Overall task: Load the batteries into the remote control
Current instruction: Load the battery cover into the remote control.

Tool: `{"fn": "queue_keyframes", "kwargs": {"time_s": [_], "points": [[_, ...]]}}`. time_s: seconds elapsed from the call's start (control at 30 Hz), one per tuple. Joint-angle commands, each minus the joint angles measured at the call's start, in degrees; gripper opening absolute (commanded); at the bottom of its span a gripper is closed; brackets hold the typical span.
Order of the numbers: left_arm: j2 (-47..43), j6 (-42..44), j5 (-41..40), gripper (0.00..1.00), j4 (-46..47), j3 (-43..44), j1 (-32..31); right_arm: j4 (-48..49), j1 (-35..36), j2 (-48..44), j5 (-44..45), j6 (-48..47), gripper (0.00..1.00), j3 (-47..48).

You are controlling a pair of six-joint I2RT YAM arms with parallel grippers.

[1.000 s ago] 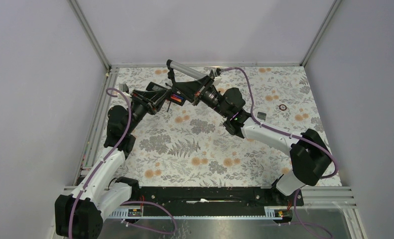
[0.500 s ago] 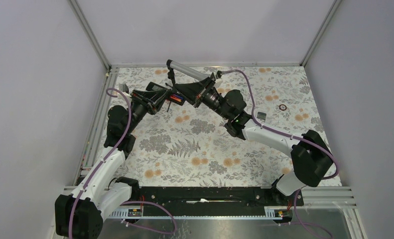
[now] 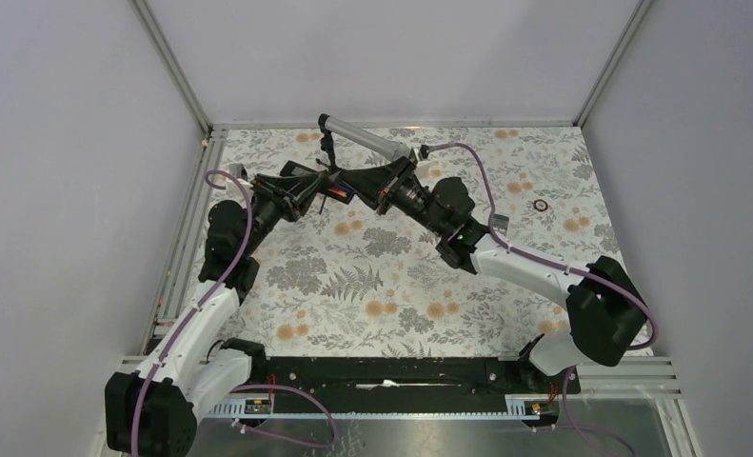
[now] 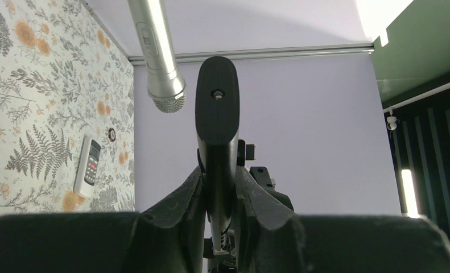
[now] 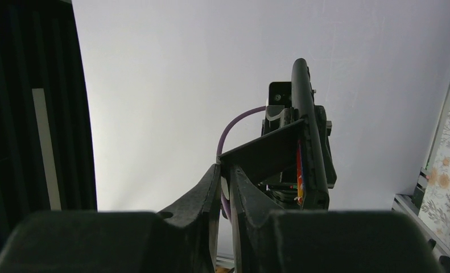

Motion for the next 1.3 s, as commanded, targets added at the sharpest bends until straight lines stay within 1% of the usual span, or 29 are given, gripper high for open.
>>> {"fn": "queue_keyframes", "kwargs": {"time_s": [0.0,0.37,0.67,0.87,1.27], "points": [[-1.71,-1.51,-0.86,0.15,2.13,2.94,-0.27,-3.73,0.54,-2.38,1.24,-0.12,0.18,-0.74],[-1.80,-2.25,-1.86,0.15,0.82,2.32,-0.27,-9.78,0.54,-5.24,2.66,-0.69,0.23,-1.46],[-2.04,-2.78,-2.10,0.15,-0.63,1.88,-0.27,-13.14,0.54,-7.23,4.60,-0.23,0.23,-2.32],[-1.94,-3.30,-2.22,0.15,-0.83,1.71,-0.27,-13.33,0.54,-7.42,4.95,0.22,0.23,-2.90],[-1.74,-3.35,-2.32,0.15,-1.22,1.73,-0.27,-16.02,0.44,-8.72,5.20,-0.48,0.29,-2.50]]}}
